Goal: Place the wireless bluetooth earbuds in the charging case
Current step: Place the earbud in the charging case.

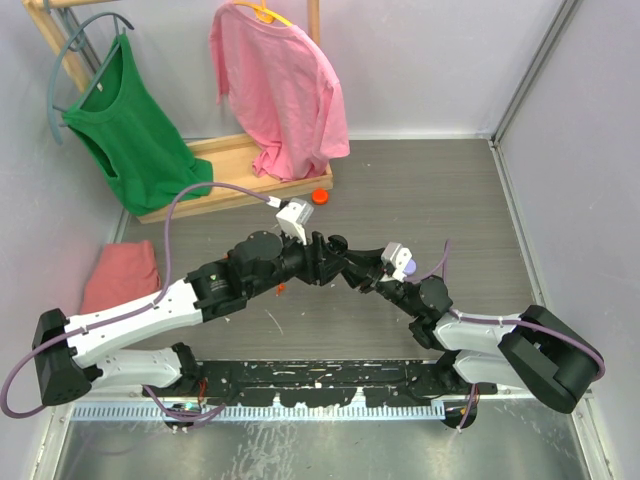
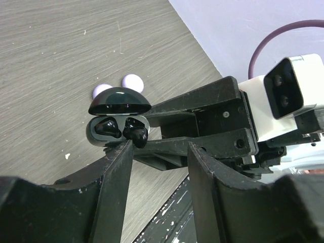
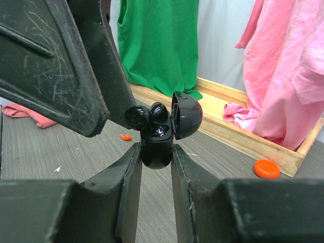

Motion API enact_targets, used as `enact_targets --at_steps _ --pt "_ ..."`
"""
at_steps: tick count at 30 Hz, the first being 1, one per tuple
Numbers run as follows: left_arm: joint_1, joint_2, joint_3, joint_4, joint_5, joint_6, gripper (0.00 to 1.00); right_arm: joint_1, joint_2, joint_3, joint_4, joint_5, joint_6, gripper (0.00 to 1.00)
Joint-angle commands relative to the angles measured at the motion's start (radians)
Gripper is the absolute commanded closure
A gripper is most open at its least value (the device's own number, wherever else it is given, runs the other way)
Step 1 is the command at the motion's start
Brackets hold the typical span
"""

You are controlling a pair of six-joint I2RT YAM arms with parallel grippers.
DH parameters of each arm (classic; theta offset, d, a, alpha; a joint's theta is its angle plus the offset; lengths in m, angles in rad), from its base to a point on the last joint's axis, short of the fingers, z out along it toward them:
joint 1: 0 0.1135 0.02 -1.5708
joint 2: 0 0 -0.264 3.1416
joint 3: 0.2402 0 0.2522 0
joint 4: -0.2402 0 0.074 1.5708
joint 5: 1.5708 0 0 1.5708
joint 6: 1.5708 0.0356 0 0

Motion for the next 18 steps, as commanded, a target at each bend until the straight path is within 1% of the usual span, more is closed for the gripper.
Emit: enact_targets --at_steps 1,13,18 --pt "-0.002 -0.002 0.047 0.061 0.048 -0.010 0.52 0.002 -0.019 0.013 0.088 0.017 -0.003 0.99" --pt "-0.003 0.029 0.080 0.050 0.063 -0.010 0.51 0.002 -0.021 0.012 0.086 0.017 -0.005 0.99" --pt "-0.001 -0.009 0.115 -0.045 -0.006 0.057 0.44 0.003 -0.030 0.002 0.075 0.022 -0.010 0.99"
